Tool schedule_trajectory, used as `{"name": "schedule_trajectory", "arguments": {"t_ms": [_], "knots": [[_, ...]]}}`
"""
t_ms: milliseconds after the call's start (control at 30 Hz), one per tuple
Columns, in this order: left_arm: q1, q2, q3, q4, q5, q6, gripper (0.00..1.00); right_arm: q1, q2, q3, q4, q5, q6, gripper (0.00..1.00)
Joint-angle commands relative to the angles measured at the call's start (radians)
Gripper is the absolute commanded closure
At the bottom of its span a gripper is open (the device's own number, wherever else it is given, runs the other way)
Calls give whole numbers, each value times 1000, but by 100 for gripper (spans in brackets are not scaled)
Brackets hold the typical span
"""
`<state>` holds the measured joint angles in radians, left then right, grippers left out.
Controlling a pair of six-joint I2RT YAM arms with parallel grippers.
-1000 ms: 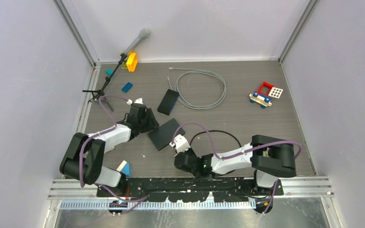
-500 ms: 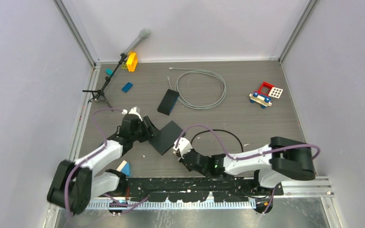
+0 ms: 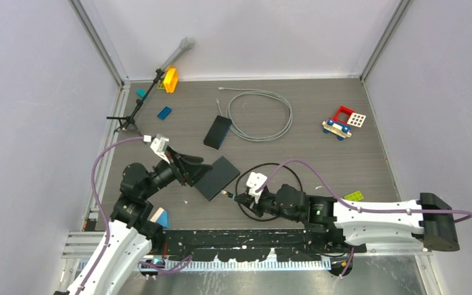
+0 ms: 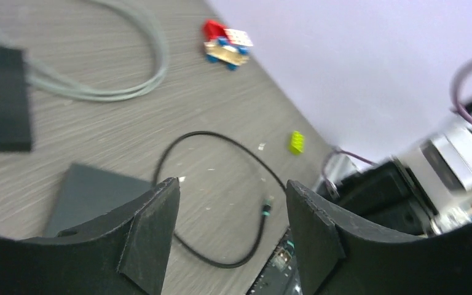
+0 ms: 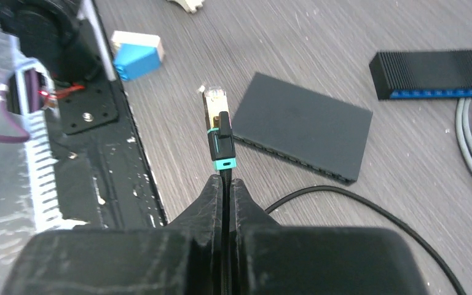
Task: Insert the plug into the switch port
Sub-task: Insert the connector into the switch port.
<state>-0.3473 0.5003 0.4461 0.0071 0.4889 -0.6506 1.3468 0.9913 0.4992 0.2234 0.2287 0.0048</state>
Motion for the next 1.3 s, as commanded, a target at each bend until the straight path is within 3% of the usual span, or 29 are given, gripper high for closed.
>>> {"name": "schedule_trajectory", "arguments": {"t_ms": [0, 200, 433, 800, 900, 1100, 1200, 1267], "knots": [[-5, -45, -86, 335, 291, -71, 34, -11, -117, 47, -38, -150, -42, 99], [-51, 17, -120, 612, 411, -178, 34, -12, -211, 62, -39, -201, -6, 100], [-170, 68, -90, 596, 397, -121, 37, -15, -231, 48, 12, -202, 70, 99], [-300, 159, -66, 570, 330, -46, 51, -30, -239, 25, 97, -170, 120, 100], [-313, 162, -65, 569, 322, -43, 62, -36, -234, 25, 96, -167, 129, 100], [-316, 152, -61, 538, 297, -34, 97, -44, -232, 16, 95, -173, 141, 100], [-317, 136, -63, 521, 284, -26, 100, -48, -228, 12, 92, -176, 145, 99], [-315, 130, -64, 521, 281, -26, 100, -50, -223, 1, 115, -187, 144, 93]]}}
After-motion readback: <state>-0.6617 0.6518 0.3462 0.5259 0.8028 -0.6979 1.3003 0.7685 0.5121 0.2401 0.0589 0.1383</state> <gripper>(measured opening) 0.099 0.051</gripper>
